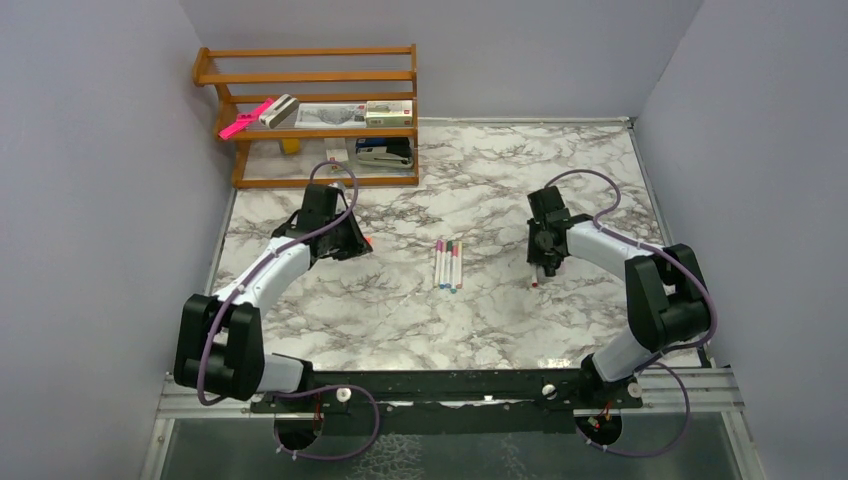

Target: Open the pen caps

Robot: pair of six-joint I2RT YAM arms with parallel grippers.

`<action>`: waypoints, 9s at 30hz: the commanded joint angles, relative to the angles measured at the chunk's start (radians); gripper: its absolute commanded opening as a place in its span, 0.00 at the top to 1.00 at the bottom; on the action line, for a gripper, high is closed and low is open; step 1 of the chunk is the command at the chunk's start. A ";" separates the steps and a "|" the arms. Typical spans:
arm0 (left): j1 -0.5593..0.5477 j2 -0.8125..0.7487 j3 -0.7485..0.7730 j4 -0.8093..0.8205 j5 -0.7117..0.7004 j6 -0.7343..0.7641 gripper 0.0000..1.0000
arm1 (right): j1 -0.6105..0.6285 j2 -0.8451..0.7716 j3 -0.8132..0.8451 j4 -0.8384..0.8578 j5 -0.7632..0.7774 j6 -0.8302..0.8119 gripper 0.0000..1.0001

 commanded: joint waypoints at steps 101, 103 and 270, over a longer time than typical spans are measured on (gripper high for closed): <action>0.005 -0.250 -0.072 -0.080 0.314 0.045 0.01 | 0.433 0.256 0.293 -0.168 0.015 0.304 0.69; 0.005 -0.250 -0.071 -0.084 0.327 0.051 0.01 | 0.434 0.249 0.273 -0.168 0.022 0.313 0.69; -0.393 -0.180 -0.376 0.769 0.006 -0.567 1.00 | 0.506 -0.082 -0.003 0.470 -0.739 0.292 0.62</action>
